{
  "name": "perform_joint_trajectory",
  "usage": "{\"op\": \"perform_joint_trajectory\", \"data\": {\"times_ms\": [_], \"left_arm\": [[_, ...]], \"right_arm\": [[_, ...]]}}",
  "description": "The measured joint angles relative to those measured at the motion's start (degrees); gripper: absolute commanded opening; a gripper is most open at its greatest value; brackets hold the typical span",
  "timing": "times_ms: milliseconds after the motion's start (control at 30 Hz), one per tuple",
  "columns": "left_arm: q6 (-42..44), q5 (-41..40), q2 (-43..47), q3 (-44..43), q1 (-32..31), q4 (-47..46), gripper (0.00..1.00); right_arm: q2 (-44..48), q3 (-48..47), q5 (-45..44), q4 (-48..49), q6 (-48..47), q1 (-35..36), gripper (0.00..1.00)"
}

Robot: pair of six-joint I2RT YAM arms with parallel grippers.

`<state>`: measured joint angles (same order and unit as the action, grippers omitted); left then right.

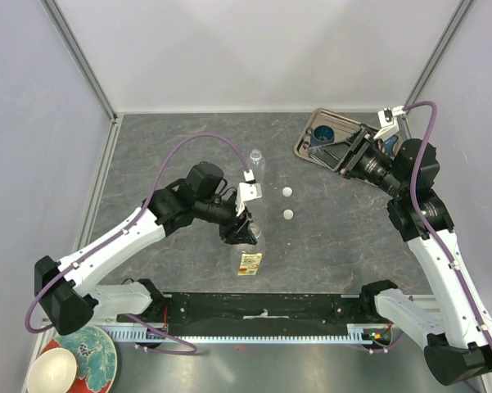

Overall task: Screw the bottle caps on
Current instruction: Adjust the plastic bottle at the center of the board.

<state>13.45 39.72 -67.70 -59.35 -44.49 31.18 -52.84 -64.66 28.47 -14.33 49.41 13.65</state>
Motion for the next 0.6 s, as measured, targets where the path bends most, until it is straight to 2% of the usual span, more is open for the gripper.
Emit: {"op": "perform_joint_trajectory", "data": {"times_ms": [67, 100, 200, 333, 600], "left_arm": [[2.0, -2.0, -0.6, -2.5, -0.7, 3.8, 0.17], [3.4, -4.2, -1.2, -4.5, -1.7, 6.9, 0.11], [7.3, -11.5, -5.0, -11.4, -6.6, 15.2, 0.03], [8.9, -18.9, -12.9, -18.6, -13.0, 24.4, 0.03], [8.9, -25.0, -24.8, -20.6, -23.4, 30.1, 0.12]], "right_arm": [[0.2, 0.0, 0.0, 0.0, -0.1, 0.0, 0.41], [0.3, 0.0, 0.0, -0.1, -0.2, 0.0, 0.41], [0.3, -0.4, -0.1, -0.8, -0.5, 0.0, 0.41], [0.3, -0.7, -0.8, -1.5, -1.4, 0.0, 0.41], [0.3, -2.7, -4.9, -6.3, -4.5, 0.0, 0.42]]}}
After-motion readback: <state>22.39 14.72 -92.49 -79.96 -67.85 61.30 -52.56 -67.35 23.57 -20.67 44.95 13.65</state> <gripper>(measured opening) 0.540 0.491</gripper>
